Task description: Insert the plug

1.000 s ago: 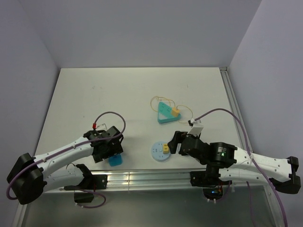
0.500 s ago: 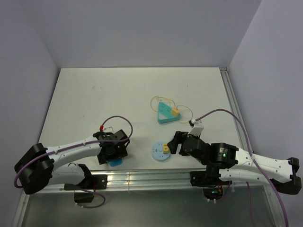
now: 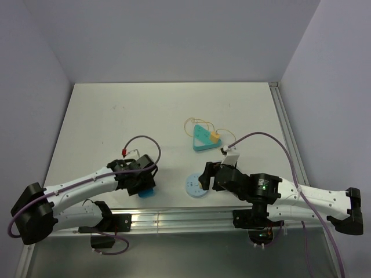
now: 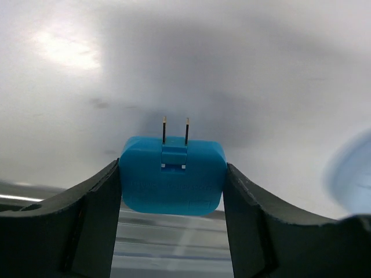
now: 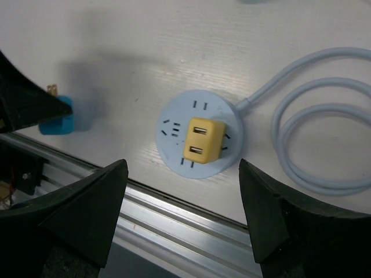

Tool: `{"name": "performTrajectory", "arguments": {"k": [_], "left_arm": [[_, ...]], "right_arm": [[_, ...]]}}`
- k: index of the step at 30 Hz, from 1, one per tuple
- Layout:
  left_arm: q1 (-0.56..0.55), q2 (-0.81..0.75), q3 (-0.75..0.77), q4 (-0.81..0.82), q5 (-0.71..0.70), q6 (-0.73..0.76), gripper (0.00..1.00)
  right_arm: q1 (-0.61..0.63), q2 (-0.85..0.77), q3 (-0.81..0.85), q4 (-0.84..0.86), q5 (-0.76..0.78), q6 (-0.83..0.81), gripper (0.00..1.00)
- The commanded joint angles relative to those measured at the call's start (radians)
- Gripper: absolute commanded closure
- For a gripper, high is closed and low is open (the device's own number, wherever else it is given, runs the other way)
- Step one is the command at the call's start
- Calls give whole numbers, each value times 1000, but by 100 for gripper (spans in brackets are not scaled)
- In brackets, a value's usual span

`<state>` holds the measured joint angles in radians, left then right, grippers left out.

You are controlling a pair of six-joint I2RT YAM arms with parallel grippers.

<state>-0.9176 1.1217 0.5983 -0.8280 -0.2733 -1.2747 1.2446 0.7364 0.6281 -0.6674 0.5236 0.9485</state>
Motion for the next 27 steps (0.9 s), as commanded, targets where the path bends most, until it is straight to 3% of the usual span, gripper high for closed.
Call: {"name": "performTrajectory", "arguments": {"k": [1, 8, 15, 23, 27], "left_arm": [[2, -36, 179, 107, 28, 23, 100], [3, 35, 472, 211, 95, -54, 100], [48, 15, 406, 443, 279, -222, 100], [54, 47, 425, 503, 359, -275, 96], [54, 29, 419, 510, 356, -304, 94]], "right_arm": [[-5, -8, 41, 152, -46, -98, 16], [-5, 4, 102, 386, -93, -238, 18], [18, -18, 16, 610, 10, -312, 20], [21, 92, 38, 683, 99, -378, 22], [21, 132, 30, 747, 130, -384, 32]]}}
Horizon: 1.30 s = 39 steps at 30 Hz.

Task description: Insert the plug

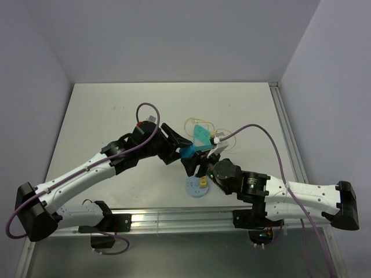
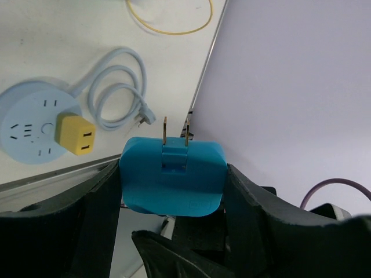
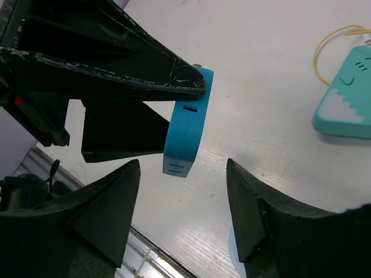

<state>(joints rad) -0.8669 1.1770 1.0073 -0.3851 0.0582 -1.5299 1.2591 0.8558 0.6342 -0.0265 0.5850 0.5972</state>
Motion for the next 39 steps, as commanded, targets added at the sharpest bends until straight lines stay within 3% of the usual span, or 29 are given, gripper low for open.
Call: {"name": "performTrajectory", "arguments": {"k": [1, 3, 7, 10, 11, 12, 14, 16, 17, 18, 23, 26, 29, 34, 36, 39], "left_arm": [[3, -30, 4, 80, 25, -55, 94], [3, -36, -15, 98, 32, -71, 94], [3, -27, -29, 107, 49, -84, 94], [3, -31, -48, 130, 43, -93, 88], [3, -31, -52, 129, 37, -95, 87], [3, -36, -55, 135, 37, -90, 82], [3, -37, -67, 140, 20, -63, 69], [15, -43, -59, 111, -48, -6, 33], [22, -54, -53, 77, -87, 41, 11], [29, -65, -50, 19, -122, 69, 2], [88, -186, -96, -81, -367, 276, 1], [101, -275, -166, -94, -443, 364, 0], [101, -367, -297, 29, -379, 483, 2], [101, -436, -560, 312, -74, 545, 6], [101, -427, -604, 415, -19, 565, 7], [101, -380, -631, 437, 15, 597, 8]], "right_arm": [[6, 22, 28, 114, 90, -33, 34], [6, 49, 44, 111, 119, -25, 42], [6, 60, 27, 171, 139, -30, 46], [6, 72, 32, 175, 170, -21, 73], [6, 72, 36, 153, 197, -8, 90], [10, 71, 38, 145, 202, -1, 98], [5, 69, 57, 81, 210, 15, 100], [5, 68, 99, -40, 190, 41, 100], [3, 63, 116, -93, 173, 52, 100], [-1, 58, 130, -146, 144, 68, 100], [-13, 22, 191, -452, -14, 150, 100], [-64, 37, 242, -608, -171, 151, 100], [-108, 81, 323, -754, -306, 115, 100], [-240, 196, 479, -918, -516, 50, 100], [-256, 261, 512, -938, -580, 39, 100], [-268, 354, 567, -1004, -620, 24, 100]]}}
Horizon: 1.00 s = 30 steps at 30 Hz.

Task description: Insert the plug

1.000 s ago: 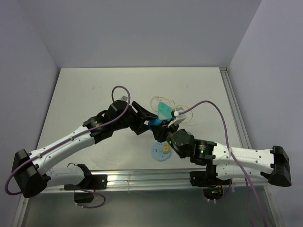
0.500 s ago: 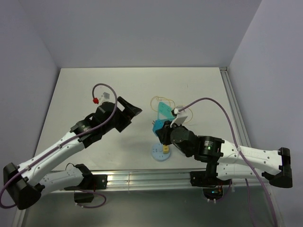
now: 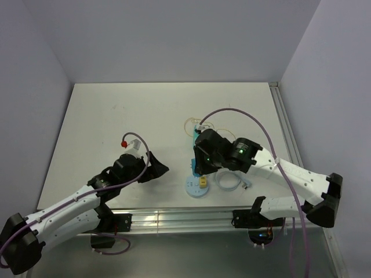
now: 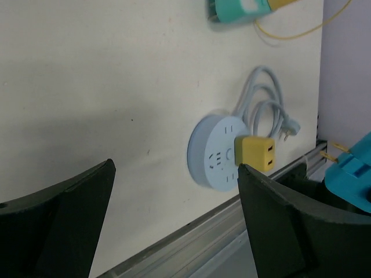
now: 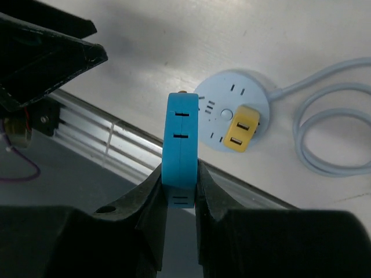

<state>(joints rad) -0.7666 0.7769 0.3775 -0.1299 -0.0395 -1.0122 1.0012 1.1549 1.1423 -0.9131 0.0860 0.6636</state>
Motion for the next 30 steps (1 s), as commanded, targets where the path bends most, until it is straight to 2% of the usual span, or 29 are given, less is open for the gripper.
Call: {"name": "performTrajectory", "arguments": {"k": [1, 4, 10, 22, 30], "left_arm": [[1, 31, -5, 193, 139, 101, 9], [1, 73, -23, 246, 176, 112, 10], [0, 117, -66, 351, 228, 101, 13], [0, 159, -61, 392, 231, 133, 14], [-2, 148, -69, 389, 225, 146, 14]], "right_arm": [[-16, 92, 77, -145, -135, -42, 100], [-38, 144, 94, -165, -225, -39, 100], [-72, 218, 108, -224, -288, -30, 100], [-95, 399, 223, -263, -335, 2, 100], [-133, 434, 172, -267, -355, 28, 100]]}}
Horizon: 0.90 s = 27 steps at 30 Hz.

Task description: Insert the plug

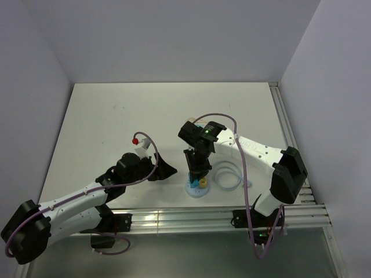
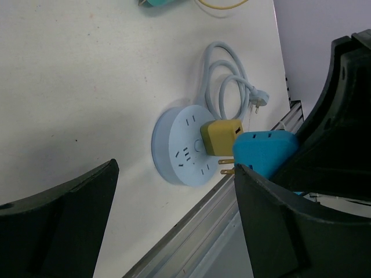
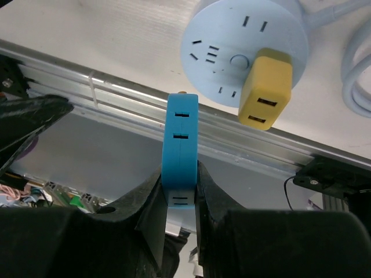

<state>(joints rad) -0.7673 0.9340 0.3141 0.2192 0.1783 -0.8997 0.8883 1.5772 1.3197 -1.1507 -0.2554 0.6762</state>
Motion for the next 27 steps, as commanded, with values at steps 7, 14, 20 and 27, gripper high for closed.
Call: {"name": "performTrajectory", "arguments": {"k": [7, 14, 20, 27], "left_arm": [[-1, 20, -3, 65, 16, 41, 14], [-1, 40, -12, 92, 24, 41, 14], [-1, 28, -13, 83, 18, 47, 14], [-1, 9, -20, 66, 10, 54, 14]], "right_arm": [[-37, 86, 30, -58, -4, 8, 100], [-38, 139, 50, -67, 5, 11, 100], [-38, 170, 95, -86, 25, 14, 100], [-37, 207, 130, -92, 28, 23, 100]]}}
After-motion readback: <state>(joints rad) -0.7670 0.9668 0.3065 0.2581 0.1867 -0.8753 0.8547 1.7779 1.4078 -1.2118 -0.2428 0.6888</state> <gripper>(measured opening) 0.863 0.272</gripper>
